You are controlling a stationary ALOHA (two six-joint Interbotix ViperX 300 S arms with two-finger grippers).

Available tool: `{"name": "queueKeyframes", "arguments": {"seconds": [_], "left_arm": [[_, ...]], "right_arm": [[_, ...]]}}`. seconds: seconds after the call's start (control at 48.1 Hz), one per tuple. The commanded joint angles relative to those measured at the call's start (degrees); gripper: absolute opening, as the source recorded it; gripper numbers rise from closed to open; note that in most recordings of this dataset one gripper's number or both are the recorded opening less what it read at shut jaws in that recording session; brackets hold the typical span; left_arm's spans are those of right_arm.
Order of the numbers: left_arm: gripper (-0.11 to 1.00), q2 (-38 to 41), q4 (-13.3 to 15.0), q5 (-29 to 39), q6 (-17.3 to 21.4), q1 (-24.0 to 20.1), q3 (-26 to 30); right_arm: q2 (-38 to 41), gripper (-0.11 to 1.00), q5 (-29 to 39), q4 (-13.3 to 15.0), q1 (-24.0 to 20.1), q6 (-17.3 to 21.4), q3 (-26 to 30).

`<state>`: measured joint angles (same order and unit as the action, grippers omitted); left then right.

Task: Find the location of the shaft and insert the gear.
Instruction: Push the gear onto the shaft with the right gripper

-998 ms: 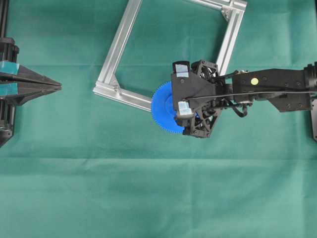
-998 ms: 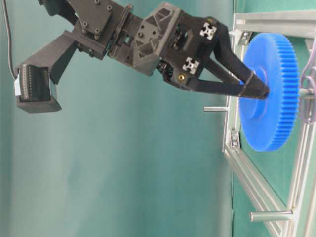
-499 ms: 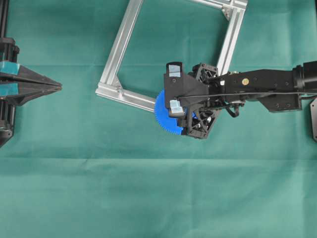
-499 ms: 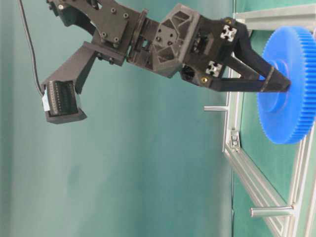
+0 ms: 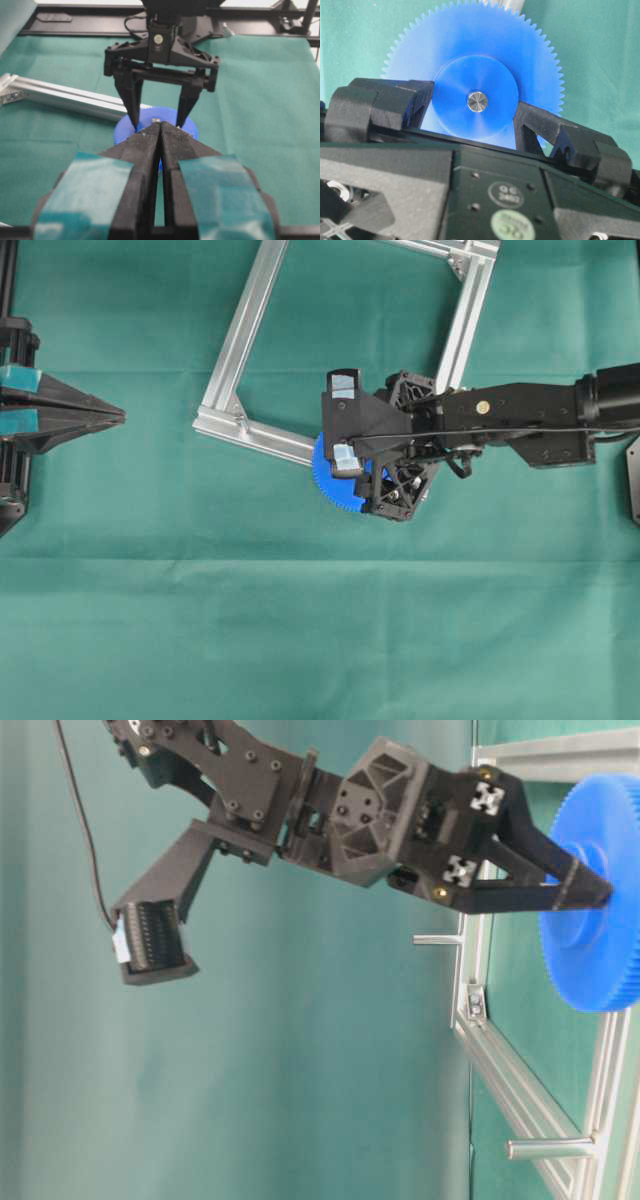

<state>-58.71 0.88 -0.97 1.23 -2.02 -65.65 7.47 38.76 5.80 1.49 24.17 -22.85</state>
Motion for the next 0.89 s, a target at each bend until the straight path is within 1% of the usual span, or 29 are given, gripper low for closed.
{"name": "queueKeyframes", "arguments": {"seconds": [0.0, 0.229, 0.603, 0.645, 0.707, 0.749, 0.873], "left_arm": [[0.01, 0.18, 0.18, -0.18, 0.0, -0.18, 1.49], [0.01, 0.18, 0.18, -0.18, 0.0, -0.18, 1.49], [0.01, 0.09, 0.18, -0.18, 0.0, -0.18, 1.58], [0.01, 0.09, 0.18, -0.18, 0.0, -0.18, 1.58], [0.01, 0.09, 0.18, -0.18, -0.09, -0.18, 1.58], [0.01, 0.09, 0.18, -0.18, 0.0, -0.18, 1.58], [0.01, 0.09, 0.18, -0.18, -0.09, -0.18, 1.49]], "right_arm": [[-0.53, 0.7, -0.62, -0.18, 0.0, 0.0, 1.41], [0.09, 0.7, -1.05, -0.62, 0.0, 0.0, 1.41], [-0.53, 0.7, -1.05, -0.53, -0.09, -0.18, 1.41], [-0.88, 0.73, -1.05, -0.44, 0.0, -0.26, 1.41], [-1.49, 0.83, -0.88, -0.35, -0.09, -0.26, 1.41], [-2.02, 0.87, -0.88, -0.26, -0.09, -0.26, 1.41], [-3.96, 0.86, -0.62, 0.0, -0.18, -0.26, 1.41]]}}
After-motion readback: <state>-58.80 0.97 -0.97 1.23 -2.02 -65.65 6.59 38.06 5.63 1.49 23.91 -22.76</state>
